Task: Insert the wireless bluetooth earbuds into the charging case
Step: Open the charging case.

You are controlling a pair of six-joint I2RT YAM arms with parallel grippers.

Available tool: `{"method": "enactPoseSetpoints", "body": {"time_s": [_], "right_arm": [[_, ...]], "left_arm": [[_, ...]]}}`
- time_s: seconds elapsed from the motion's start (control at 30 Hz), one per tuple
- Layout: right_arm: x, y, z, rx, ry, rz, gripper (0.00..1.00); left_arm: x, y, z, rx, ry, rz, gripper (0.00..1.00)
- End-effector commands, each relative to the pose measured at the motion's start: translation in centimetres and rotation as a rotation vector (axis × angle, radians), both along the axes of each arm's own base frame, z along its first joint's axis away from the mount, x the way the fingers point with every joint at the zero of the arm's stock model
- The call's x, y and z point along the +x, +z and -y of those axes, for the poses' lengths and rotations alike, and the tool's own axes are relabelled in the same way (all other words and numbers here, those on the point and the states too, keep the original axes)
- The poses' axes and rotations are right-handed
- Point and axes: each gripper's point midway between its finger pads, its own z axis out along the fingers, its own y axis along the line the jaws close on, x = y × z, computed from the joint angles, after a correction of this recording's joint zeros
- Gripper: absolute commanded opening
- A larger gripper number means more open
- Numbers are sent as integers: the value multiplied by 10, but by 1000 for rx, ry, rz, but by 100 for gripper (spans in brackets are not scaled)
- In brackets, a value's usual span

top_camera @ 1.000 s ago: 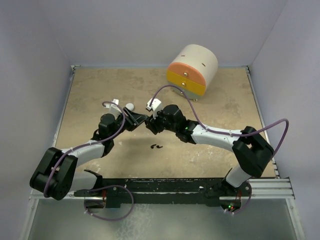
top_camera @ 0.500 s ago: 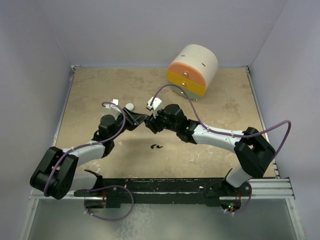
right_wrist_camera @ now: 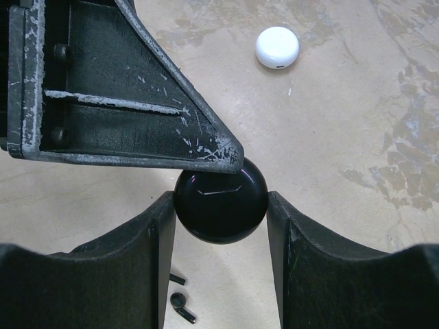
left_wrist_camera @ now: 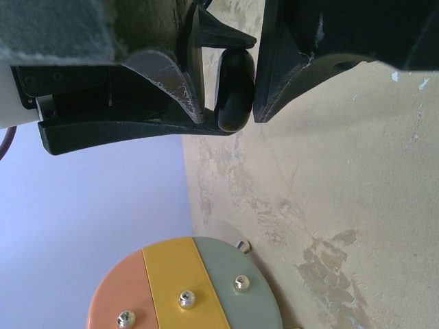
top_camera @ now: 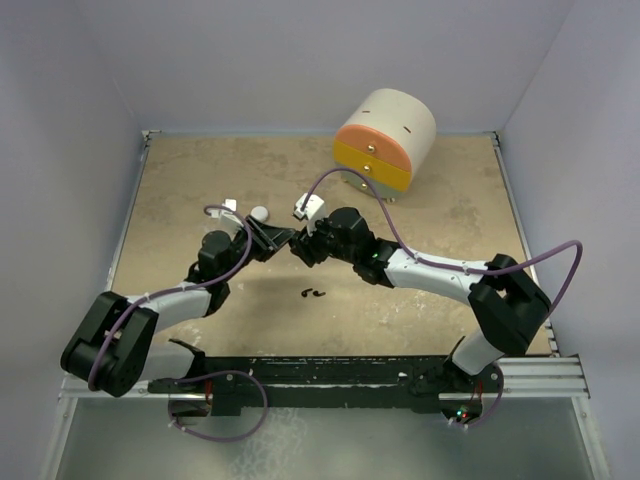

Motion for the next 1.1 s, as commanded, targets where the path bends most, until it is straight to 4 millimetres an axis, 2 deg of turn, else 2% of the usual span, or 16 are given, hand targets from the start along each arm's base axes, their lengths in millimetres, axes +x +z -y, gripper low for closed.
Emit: {"method": "enactPoseSetpoints", "body": {"time_s": [0.0,0.37,0.5,0.7,0.87,1.0,1.07], "right_arm": [[-1,39,-13,92,40,58,0],[-2,41,-14,94,49,60,0],[-2,41,-14,94,48,61,0],[-2,42,-14,95,47,62,0],[-1,43,-13,97,39,62,1],[0,44,-12,100,32,63,9],[0,45,-12,102,26,64,19]], "left_arm": [[0,27,10,-59,-26,86,33],[0,26,14,-59,-33,89,31],[0,26,15,-61,-35,90,23],[-1,27,18,-65,-43,97,0],[-1,29,17,-71,-40,101,0],[-1,29,16,-71,-29,103,0],[0,28,15,-70,-22,102,0]]}}
